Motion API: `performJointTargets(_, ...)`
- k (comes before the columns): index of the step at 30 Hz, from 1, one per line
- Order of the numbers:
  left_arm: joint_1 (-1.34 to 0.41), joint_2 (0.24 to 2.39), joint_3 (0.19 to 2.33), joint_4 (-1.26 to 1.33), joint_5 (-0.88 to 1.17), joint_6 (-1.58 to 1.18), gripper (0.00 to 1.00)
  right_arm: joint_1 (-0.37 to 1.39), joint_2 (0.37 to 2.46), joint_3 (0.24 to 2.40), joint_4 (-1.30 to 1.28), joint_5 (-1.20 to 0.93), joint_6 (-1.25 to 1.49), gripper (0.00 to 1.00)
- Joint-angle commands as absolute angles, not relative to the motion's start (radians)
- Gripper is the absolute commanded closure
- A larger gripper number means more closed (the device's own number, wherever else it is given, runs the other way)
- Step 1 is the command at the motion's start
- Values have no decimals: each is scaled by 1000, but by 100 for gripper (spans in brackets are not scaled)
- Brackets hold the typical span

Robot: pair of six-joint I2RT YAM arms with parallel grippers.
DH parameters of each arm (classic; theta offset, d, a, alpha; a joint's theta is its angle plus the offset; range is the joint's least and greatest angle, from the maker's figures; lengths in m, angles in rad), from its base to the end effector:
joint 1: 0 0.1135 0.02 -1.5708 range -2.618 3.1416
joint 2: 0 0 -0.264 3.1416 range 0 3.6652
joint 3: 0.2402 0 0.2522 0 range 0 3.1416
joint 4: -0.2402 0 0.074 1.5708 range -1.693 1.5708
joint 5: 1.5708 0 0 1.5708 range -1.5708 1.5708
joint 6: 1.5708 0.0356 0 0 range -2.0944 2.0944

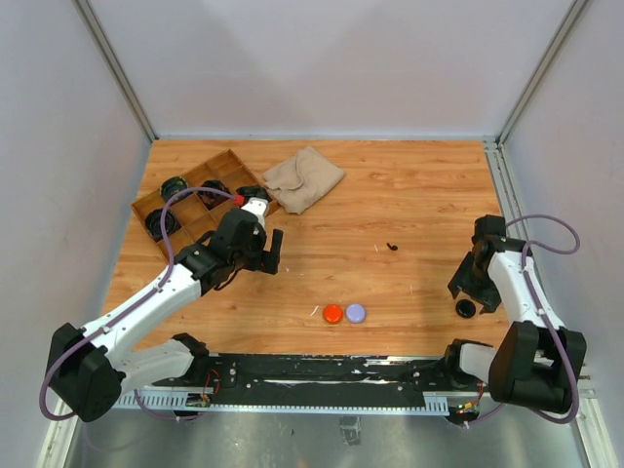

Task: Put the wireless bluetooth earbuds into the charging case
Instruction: Pick up the charging case at the center of the board.

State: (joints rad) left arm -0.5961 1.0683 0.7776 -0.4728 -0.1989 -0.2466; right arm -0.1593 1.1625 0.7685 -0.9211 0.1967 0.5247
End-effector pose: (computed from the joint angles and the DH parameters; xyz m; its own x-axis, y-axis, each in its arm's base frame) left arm 0.1888 -0.1196 0.2568 -0.6604 0.1589 -0.7339 0.2795 0.9591 -0.0439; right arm 0.1884 -0.0373 0.2118 -0.7243 0.6140 -0.3136 0.6554 0.7544 -0.0369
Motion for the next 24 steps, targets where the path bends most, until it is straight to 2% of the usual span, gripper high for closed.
performJointTargets(1, -584, 1042, 772, -447, -224, -236, 1, -211, 1197, 716, -902, 177, 565, 35)
performJointTargets(17, -566, 1034, 767, -443, -216, -239, 1, -241, 1300, 683, -763, 144, 602, 40)
performJointTargets(24, -565, 1033, 765, -441, -214, -242, 1, -255, 1328, 672, -723, 147, 612, 45)
